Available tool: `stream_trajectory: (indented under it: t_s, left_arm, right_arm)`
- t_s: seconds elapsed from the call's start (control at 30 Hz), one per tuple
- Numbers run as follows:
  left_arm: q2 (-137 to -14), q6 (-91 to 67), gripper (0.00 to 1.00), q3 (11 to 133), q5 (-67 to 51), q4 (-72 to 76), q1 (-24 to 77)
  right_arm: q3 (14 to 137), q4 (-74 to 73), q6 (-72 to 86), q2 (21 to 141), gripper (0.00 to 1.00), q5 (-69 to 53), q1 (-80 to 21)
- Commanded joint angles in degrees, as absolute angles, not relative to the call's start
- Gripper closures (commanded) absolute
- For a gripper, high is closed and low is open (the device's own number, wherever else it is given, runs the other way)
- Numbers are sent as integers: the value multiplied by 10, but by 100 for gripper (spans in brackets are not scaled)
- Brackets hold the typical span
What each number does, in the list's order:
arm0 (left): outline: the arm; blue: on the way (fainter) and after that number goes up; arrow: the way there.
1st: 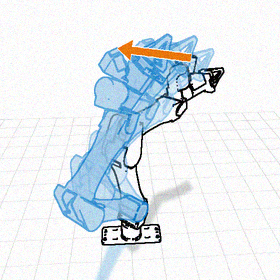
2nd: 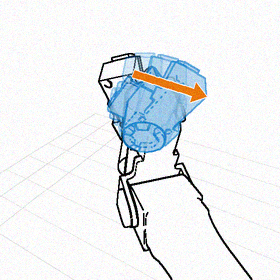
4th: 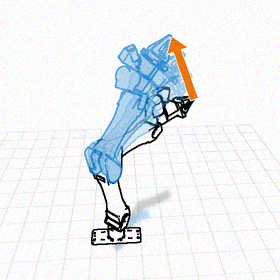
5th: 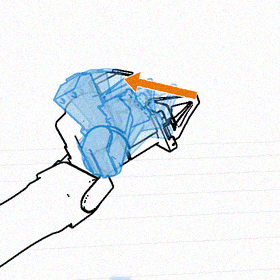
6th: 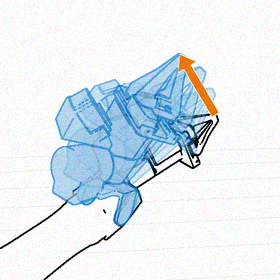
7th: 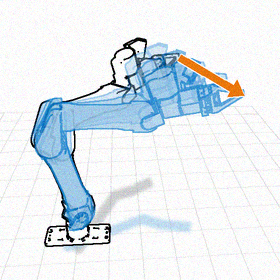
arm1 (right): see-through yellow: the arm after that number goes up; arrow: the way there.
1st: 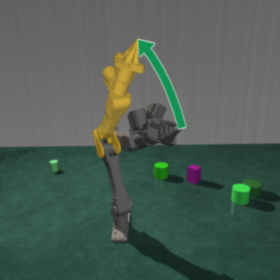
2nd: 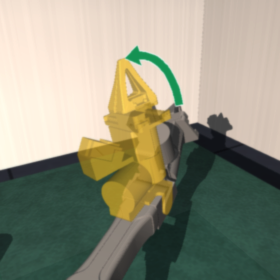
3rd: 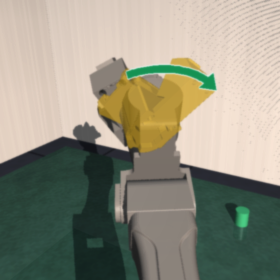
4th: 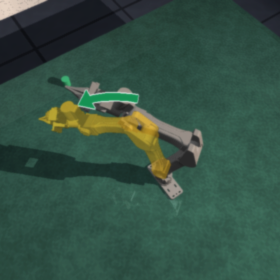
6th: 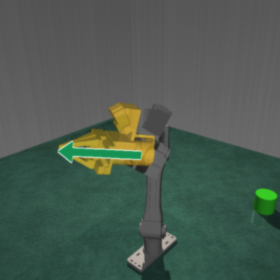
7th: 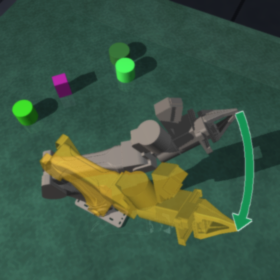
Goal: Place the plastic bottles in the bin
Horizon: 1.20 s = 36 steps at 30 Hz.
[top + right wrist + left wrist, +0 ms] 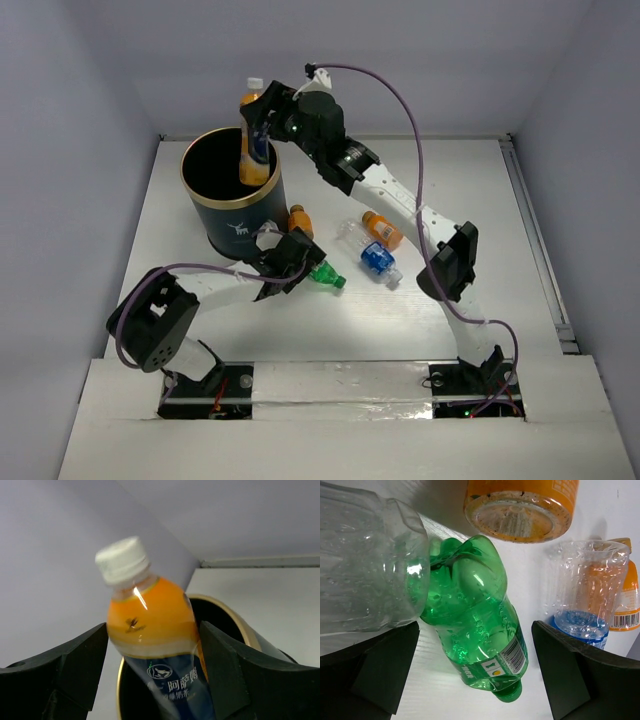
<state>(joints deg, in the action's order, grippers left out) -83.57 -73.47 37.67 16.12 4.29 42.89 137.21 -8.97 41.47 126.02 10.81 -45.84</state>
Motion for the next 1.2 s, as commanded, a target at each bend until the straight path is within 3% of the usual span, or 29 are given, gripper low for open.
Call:
stream_trajectory:
  t_s: [0.0, 0.3, 0.43, 0.63, 0.83, 0.9, 1.17]
  left_arm:
    - [-845, -726, 3, 394, 166, 45, 425]
    - [-855, -729, 12, 388, 177, 40, 425]
    - [-850, -722, 22, 387, 178, 40, 425]
    - [-837, -708, 47, 391, 177, 30, 425]
    - [-796, -682, 54, 427, 169, 1, 470]
    - [-768, -666, 56, 455, 180, -39, 492]
    - [-684, -532, 56, 667, 250, -134, 488]
  right_arm:
    - [1348, -86, 363, 1218, 21, 130, -478]
    - [1278, -62, 343, 1134, 18, 134, -478]
    - [1182, -20, 312, 1042, 19, 140, -478]
    - [999, -11, 260, 870, 19, 162, -478]
    - [794, -54, 243, 708, 20, 204, -472]
    - [745, -84, 247, 643, 26, 215, -464]
    - [543, -190, 305, 437, 32, 245, -445]
